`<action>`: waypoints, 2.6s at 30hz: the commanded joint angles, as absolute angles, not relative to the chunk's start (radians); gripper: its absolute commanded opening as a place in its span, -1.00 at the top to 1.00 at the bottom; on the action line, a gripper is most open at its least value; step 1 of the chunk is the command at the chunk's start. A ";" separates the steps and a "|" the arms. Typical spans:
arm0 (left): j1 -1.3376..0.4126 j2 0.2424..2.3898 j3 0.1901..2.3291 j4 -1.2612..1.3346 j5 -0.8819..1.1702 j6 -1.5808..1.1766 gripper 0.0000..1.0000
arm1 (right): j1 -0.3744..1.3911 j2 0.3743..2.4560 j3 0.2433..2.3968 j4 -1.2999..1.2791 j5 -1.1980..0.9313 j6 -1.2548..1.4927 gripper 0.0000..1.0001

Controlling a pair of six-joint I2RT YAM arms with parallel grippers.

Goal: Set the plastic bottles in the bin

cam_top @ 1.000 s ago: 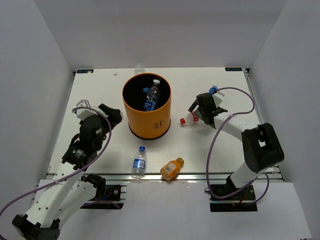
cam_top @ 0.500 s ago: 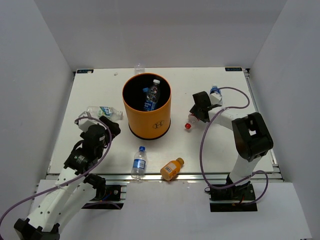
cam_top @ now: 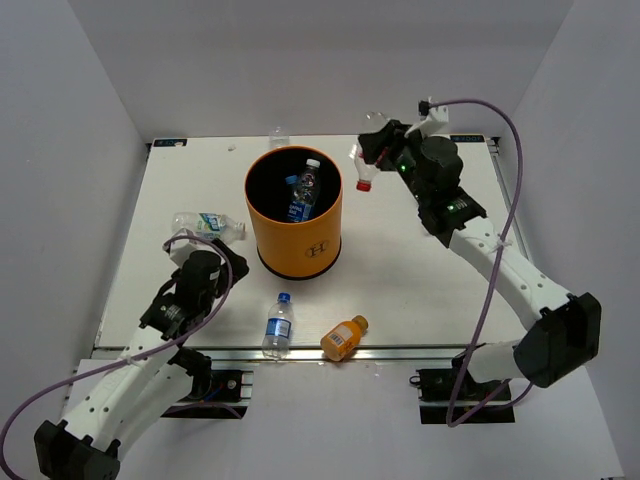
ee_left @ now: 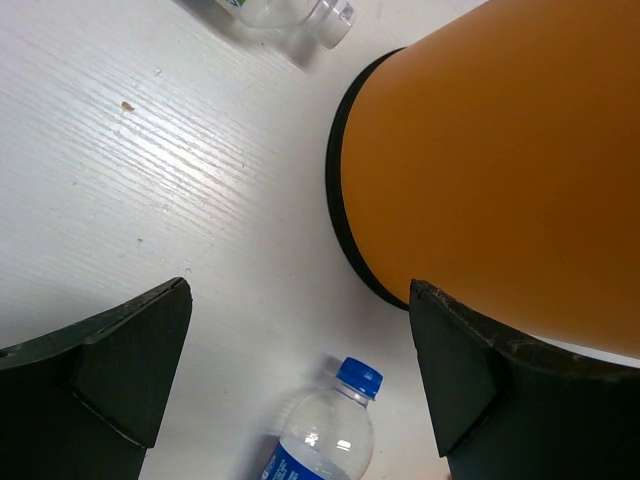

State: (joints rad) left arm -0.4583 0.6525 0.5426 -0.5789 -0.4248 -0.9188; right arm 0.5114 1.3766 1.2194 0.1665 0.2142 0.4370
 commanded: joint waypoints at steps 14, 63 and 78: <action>-0.459 0.650 0.436 -0.453 -0.166 -0.870 -0.96 | 0.825 1.588 1.442 0.391 0.020 0.106 -0.44; -0.761 0.749 0.796 -0.925 -0.770 -1.106 0.27 | 0.690 0.727 0.552 0.080 0.709 0.512 -0.79; -0.761 1.348 1.678 -0.540 -0.750 -0.408 -0.16 | 0.219 0.961 0.702 0.107 0.210 0.404 -0.79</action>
State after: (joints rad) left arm -0.7567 1.2263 1.6215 -0.5739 -0.7872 -0.5690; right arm 0.3489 0.9047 0.5957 0.0532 0.4488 0.4473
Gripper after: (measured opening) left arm 0.643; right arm 0.895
